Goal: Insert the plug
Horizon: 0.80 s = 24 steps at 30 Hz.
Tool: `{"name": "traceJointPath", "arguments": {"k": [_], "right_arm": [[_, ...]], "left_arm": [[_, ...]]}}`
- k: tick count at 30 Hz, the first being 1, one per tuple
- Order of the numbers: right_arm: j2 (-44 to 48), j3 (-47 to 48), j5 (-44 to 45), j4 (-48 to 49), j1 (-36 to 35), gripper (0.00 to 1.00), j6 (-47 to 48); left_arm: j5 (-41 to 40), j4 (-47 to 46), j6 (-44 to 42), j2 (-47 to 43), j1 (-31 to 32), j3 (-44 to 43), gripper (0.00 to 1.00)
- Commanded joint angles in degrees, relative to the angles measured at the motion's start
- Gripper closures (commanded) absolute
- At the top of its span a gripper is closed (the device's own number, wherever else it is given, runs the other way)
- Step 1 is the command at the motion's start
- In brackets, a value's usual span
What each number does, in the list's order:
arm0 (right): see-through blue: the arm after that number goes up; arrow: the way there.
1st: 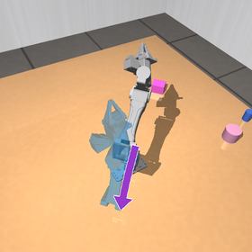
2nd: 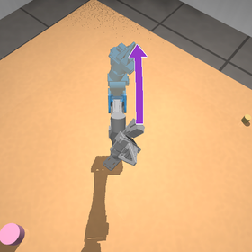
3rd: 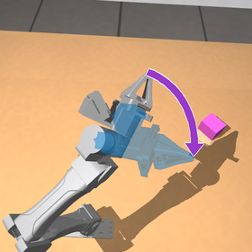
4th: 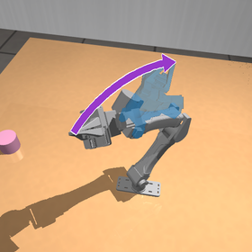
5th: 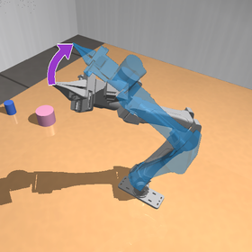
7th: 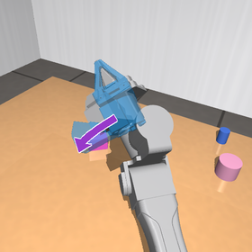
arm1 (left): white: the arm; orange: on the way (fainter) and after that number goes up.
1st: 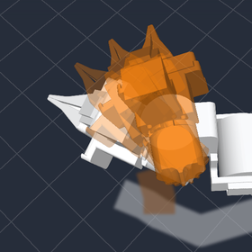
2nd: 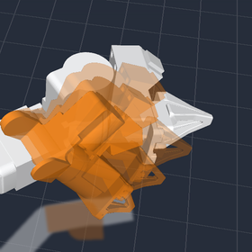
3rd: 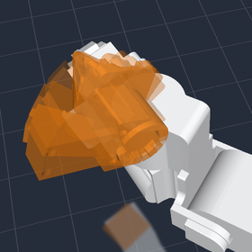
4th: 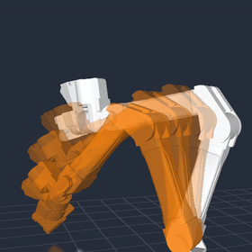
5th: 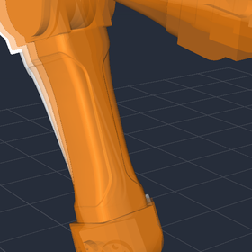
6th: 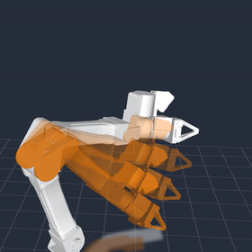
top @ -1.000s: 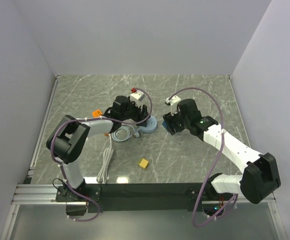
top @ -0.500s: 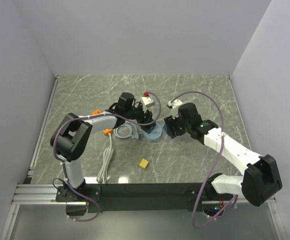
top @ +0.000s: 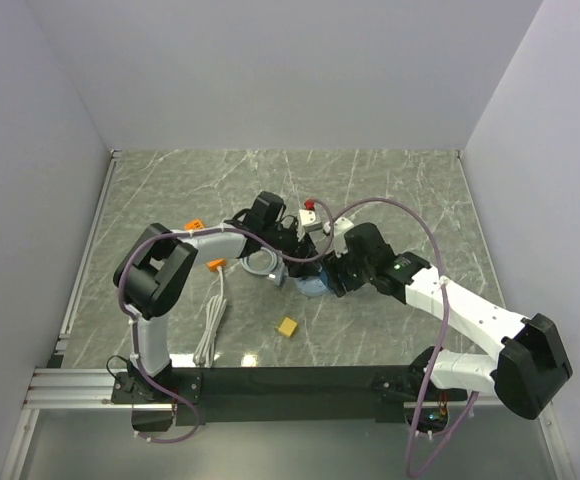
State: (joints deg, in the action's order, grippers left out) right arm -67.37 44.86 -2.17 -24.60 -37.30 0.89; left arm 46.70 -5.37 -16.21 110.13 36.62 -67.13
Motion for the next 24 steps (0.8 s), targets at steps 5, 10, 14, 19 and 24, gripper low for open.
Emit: {"name": "traceJointPath", "arguments": {"k": [5,10,14,19,24], "right_arm": [[2.0,1.1,2.0,0.6,-2.6,1.0,-3.1],[3.3,1.4,2.1,-0.3,-2.7,1.0,-3.4],[3.9,1.3,2.1,-0.2,-2.8,1.0,-3.4],[3.7,0.6,1.1,1.7,-3.4,1.0,-3.8],[2.3,-0.3,0.6,4.8,-5.5,1.0,-3.3]], "left_arm": [[0.0,-3.7,2.7,-6.0,-0.1,4.9,0.01],[1.2,-9.6,6.9,-11.1,-1.7,8.1,0.01],[2.3,-14.1,10.9,-14.8,-3.7,10.4,0.01],[-4.7,-16.8,19.3,-16.5,-5.3,13.5,0.0],[-9.2,-20.2,24.0,-16.8,-5.3,17.3,0.02]]}}
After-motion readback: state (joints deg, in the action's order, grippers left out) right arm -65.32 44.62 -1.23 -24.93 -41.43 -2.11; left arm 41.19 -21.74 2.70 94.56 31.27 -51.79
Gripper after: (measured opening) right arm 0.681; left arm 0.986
